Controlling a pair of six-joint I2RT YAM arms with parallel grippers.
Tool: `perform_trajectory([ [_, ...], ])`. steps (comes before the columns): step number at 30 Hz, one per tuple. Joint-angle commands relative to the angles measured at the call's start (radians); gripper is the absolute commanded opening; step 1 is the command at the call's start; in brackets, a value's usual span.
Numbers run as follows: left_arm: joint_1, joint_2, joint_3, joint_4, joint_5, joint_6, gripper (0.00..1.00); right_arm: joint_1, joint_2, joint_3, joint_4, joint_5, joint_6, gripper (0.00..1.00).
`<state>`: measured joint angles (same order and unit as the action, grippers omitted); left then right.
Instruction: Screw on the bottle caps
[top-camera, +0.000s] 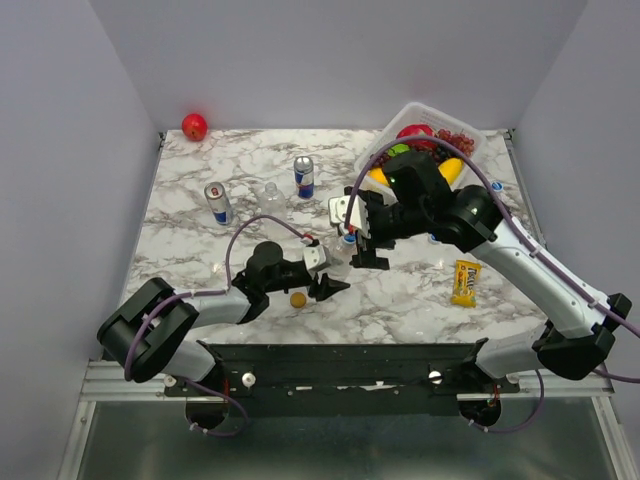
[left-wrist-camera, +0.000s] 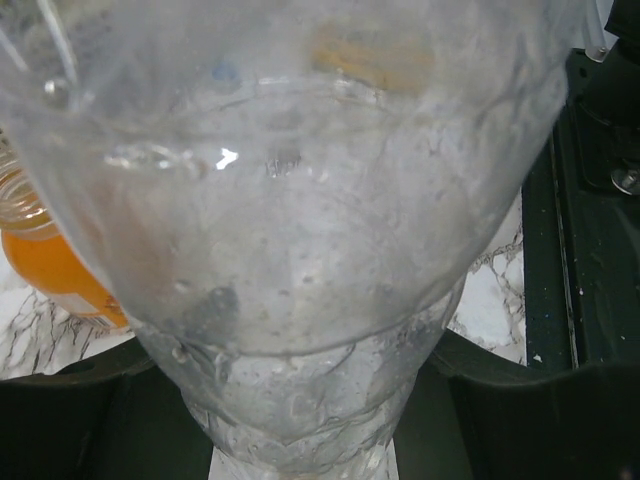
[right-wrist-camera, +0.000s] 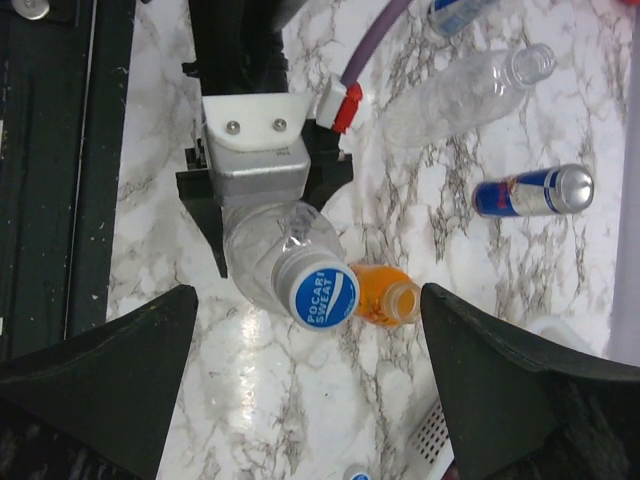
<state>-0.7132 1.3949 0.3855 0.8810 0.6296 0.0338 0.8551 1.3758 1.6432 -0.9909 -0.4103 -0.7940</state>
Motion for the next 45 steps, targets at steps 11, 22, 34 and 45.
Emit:
perform_trajectory([
  [11, 0.004, -0.014, 0.064, -0.007, 0.047, -0.095, 0.0, 0.002, 0.045, 0.033, -0.109, -0.078, -0.177, 0.99],
  [22, 0.012, -0.022, 0.067, 0.073, -0.002, -0.219, 0.0, 0.004, 0.037, 0.001, -0.133, 0.022, -0.128, 1.0],
  [34, 0.026, -0.025, 0.072, 0.062, -0.018, -0.213, 0.0, -0.001, -0.014, -0.01, -0.32, 0.094, -0.059, 0.88],
  [45, 0.023, -0.082, 0.07, -0.126, 0.064, -0.043, 0.0, -0.062, 0.107, 0.227, -0.063, 0.101, 0.161, 0.95],
])
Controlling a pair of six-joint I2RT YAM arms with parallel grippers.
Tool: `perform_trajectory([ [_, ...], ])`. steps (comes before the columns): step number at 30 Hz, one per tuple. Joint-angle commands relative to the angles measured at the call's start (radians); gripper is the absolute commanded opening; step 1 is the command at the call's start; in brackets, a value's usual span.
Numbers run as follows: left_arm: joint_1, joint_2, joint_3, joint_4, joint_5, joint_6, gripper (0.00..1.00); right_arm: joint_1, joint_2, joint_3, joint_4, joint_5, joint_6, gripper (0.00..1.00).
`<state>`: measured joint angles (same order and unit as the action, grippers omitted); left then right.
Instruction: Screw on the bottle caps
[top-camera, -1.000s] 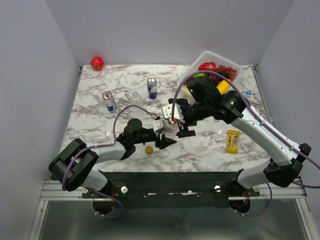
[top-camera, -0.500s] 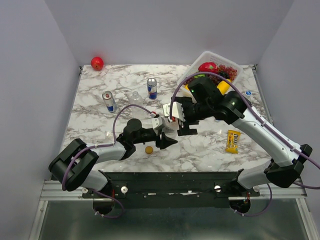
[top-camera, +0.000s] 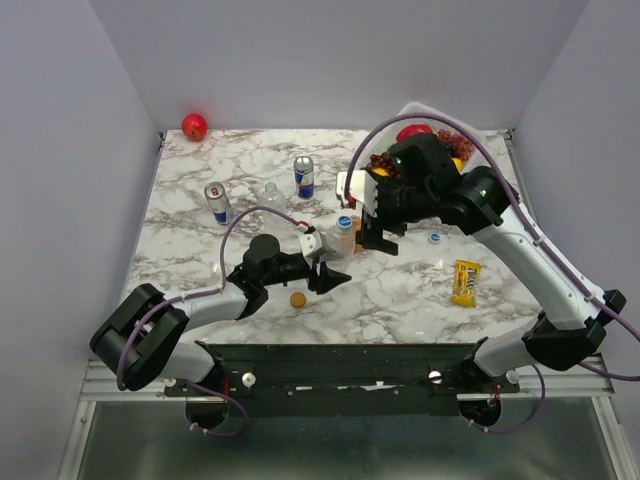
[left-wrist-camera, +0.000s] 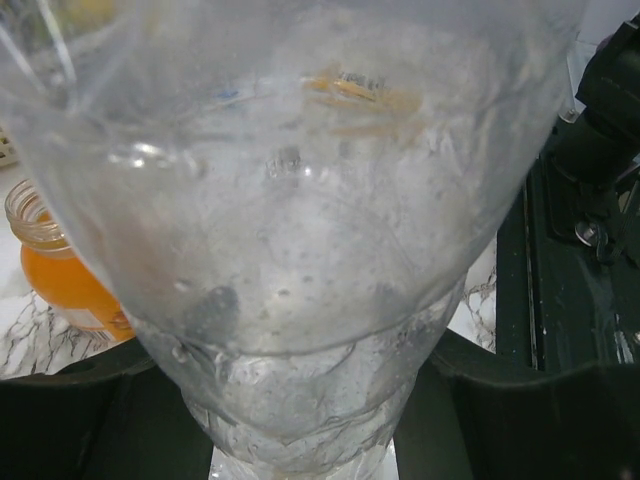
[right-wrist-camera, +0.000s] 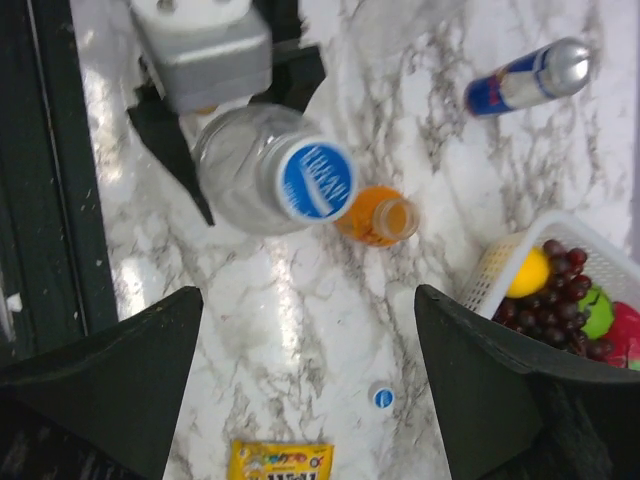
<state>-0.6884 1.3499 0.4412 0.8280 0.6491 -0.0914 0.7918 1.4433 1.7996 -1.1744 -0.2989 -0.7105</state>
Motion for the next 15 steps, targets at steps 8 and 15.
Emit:
perform_trajectory([
  [8, -0.013, -0.061, 0.024, -0.127, 0.058, 0.087, 0.0, 0.01, 0.019, 0.007, 0.174, -0.301, -0.009, 1.0],
  [15, -0.013, -0.063, 0.034, -0.121, 0.058, 0.078, 0.0, 0.014, 0.045, 0.027, 0.045, -0.336, -0.081, 0.99],
])
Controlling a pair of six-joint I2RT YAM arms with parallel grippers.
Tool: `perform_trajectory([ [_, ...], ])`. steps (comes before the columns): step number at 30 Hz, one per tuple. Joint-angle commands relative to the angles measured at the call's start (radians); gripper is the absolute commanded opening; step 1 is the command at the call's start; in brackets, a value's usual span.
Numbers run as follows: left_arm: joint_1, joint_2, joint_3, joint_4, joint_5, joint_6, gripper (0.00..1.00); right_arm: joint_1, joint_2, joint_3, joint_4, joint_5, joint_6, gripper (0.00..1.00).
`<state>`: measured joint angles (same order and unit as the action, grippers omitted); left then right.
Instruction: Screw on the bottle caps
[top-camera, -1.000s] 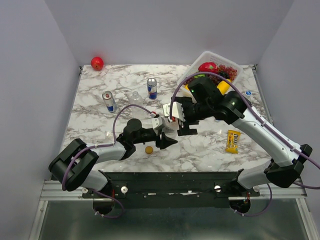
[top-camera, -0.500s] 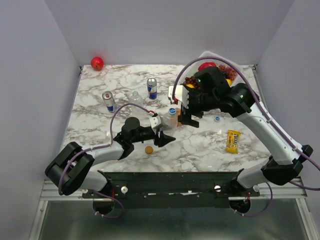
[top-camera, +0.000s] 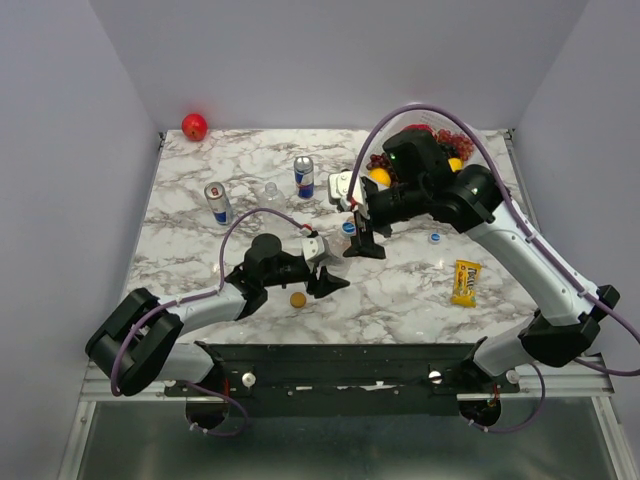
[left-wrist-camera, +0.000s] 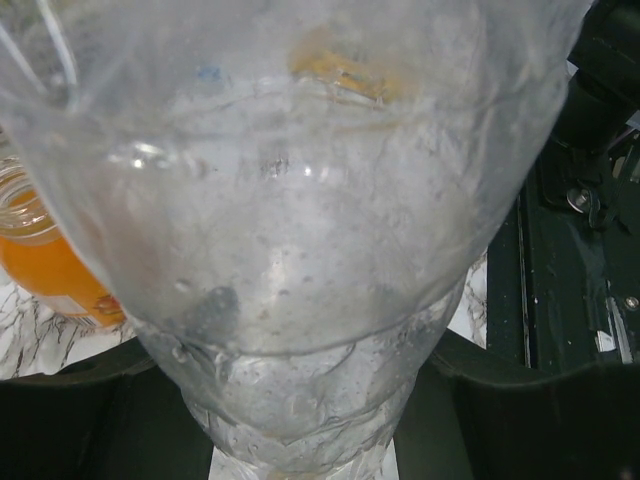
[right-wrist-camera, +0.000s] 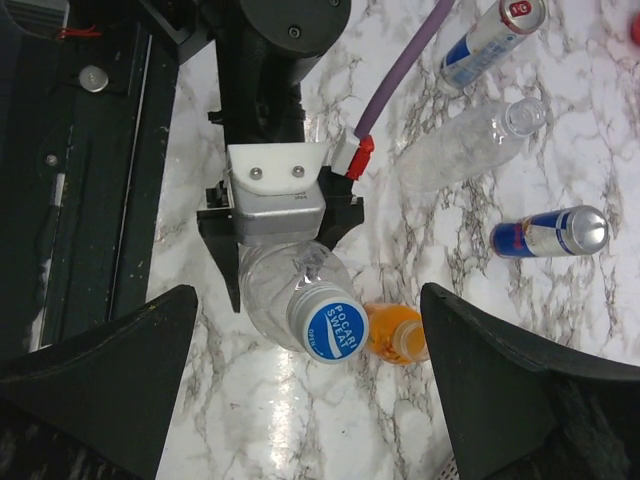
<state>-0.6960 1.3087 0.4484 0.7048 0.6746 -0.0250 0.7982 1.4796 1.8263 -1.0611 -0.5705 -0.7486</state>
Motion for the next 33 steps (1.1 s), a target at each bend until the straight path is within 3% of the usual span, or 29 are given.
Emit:
perform_trajectory([
  [1, -0.005, -0.02, 0.029, 0.004, 0.026, 0.007, 0.0, 0.007, 0.01, -0.001, -0.083, -0.063, -0.044, 0.98],
  [15, 0.0, -0.019, 0.03, 0.036, -0.01, -0.013, 0.0, 0.007, -0.022, -0.084, -0.1, 0.015, -0.035, 0.96],
  [25, 0.033, -0.022, 0.01, 0.097, -0.073, -0.153, 0.0, 0.007, -0.082, -0.168, -0.23, 0.15, -0.037, 0.97],
  [29, 0.035, -0.026, 0.001, 0.098, -0.06, -0.127, 0.0, 0.001, -0.126, -0.248, -0.26, 0.205, -0.037, 0.89],
  [33, 0.033, -0.026, -0.001, 0.05, 0.017, -0.044, 0.0, -0.062, -0.092, -0.085, -0.171, 0.161, 0.078, 0.88],
])
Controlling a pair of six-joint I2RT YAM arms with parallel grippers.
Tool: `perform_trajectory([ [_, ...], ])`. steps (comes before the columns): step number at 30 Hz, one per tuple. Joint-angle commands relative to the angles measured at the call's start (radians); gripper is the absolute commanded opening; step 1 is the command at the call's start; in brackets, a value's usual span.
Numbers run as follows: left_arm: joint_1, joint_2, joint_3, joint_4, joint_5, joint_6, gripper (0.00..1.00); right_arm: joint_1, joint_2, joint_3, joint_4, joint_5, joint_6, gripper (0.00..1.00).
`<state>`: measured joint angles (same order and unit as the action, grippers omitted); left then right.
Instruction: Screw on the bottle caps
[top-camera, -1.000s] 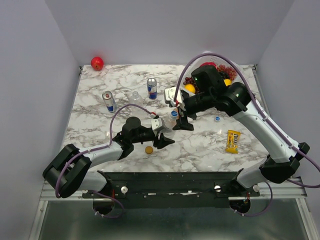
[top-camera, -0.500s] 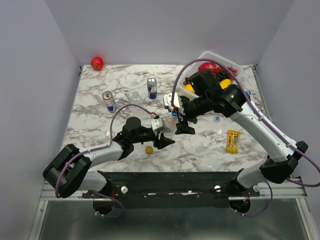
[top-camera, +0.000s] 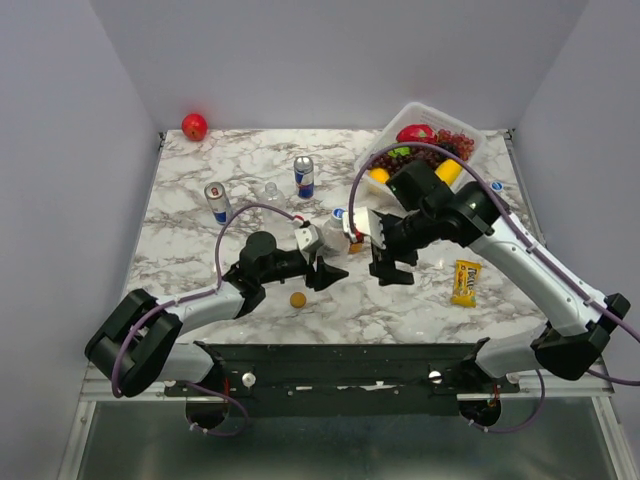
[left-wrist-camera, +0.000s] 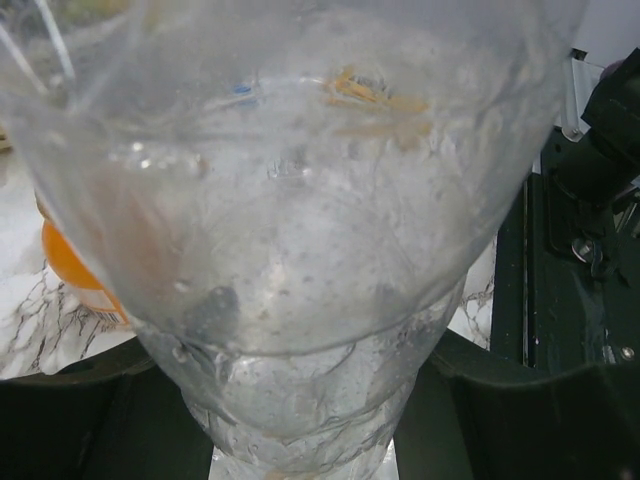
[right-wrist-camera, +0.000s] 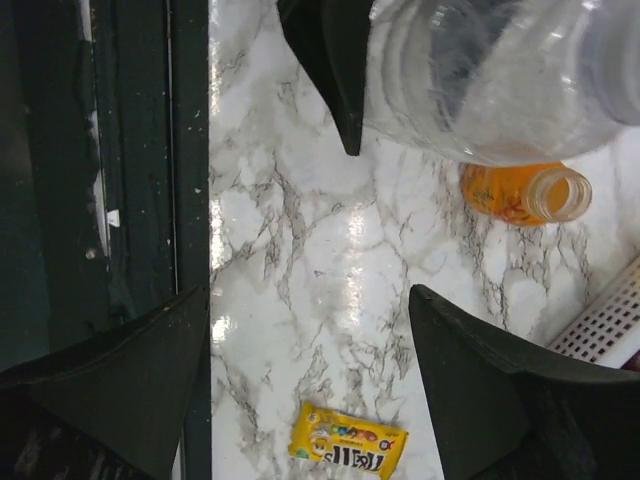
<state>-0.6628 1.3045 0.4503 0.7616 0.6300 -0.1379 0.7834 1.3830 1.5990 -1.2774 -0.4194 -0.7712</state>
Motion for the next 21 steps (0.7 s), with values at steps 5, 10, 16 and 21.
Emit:
perform_trajectory([
  [5, -0.008, -0.011, 0.021, -0.097, 0.112, 0.165, 0.0, -0.05, 0.137, 0.384, 0.076, -0.09, 0.084, 0.93],
  [10, -0.014, -0.008, 0.047, -0.127, 0.135, 0.173, 0.0, -0.038, 0.136, 0.348, 0.124, -0.245, -0.043, 0.98],
  [16, -0.017, -0.008, 0.07, -0.166, 0.151, 0.205, 0.0, 0.007, 0.129, 0.266, 0.098, -0.256, -0.137, 0.98],
  [21, -0.017, 0.003, 0.076, -0.154, 0.131, 0.184, 0.0, 0.027, 0.128, 0.233, 0.108, -0.226, -0.16, 0.99],
])
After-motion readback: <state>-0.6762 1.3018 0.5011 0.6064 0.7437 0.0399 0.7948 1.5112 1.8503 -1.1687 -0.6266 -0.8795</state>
